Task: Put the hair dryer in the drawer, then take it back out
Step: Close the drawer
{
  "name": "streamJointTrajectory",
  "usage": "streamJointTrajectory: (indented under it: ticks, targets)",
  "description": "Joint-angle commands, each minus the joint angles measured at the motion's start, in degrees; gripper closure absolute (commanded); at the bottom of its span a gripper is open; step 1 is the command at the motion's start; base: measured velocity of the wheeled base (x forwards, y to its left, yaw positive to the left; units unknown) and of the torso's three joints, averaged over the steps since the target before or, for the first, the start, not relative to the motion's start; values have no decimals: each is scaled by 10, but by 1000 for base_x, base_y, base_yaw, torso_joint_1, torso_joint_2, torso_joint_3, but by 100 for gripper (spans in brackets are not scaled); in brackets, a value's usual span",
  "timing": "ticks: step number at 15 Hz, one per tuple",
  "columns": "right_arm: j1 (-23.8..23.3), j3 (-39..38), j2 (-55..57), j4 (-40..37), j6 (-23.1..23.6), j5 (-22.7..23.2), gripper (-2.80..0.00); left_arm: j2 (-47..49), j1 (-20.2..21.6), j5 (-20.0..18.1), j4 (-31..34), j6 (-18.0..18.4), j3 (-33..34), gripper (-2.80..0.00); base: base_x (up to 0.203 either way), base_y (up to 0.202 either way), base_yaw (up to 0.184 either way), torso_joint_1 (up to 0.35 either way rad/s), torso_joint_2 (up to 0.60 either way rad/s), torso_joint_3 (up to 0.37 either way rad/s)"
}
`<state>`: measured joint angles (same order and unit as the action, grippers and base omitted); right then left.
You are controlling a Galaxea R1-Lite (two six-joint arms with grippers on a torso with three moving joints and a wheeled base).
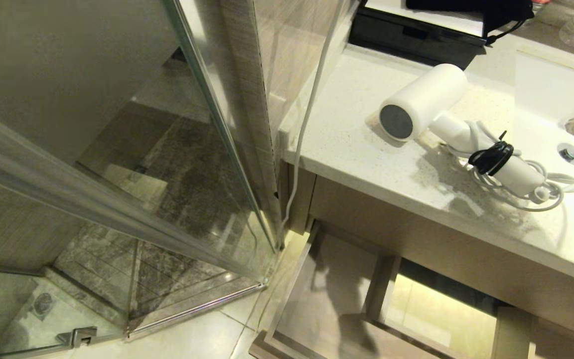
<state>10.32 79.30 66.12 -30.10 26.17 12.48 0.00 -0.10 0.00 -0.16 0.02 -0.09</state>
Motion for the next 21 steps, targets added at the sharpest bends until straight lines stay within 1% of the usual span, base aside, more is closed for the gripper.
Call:
streamJointTrajectory:
  ticks: [1, 3, 9, 12, 13, 15, 16, 19, 21]
  targets:
    - [-20, -28, -37, -2, 1, 1, 0, 1, 0, 0, 0, 0, 0, 0, 0, 0, 0, 0, 0, 0]
    - [-25, -42, -58, 1, 2, 3, 0, 1, 0, 0, 0, 0, 0, 0, 0, 0, 0, 0, 0, 0]
    - [-42, -49, -75, 2, 1, 0, 0, 1, 0, 0, 0, 0, 0, 0, 0, 0, 0, 0, 0, 0]
    - [-70, -74, -109, -14, 2, -3, 0, 1, 0, 0, 0, 0, 0, 0, 0, 0, 0, 0, 0, 0]
    - [-73, -77, -115, -22, 2, -18, 0, 1, 0, 0, 0, 0, 0, 0, 0, 0, 0, -74, 43, -72]
    - [-75, -86, -125, -24, 0, -68, 0, 1, 0, 0, 0, 0, 0, 0, 0, 0, 0, -217, 81, -156]
    - [-75, -86, -127, -26, 0, -84, 0, 0, 0, 0, 0, 0, 0, 0, 0, 0, 0, -288, 85, -188]
    - [-74, -88, -132, -32, 3, -84, 0, 1, 0, 0, 0, 0, 0, 0, 0, 0, 0, -267, 68, -181]
    - [-73, -92, -137, -31, 5, -84, 0, 1, 0, 0, 0, 0, 0, 0, 0, 0, 0, -88, 23, -63]
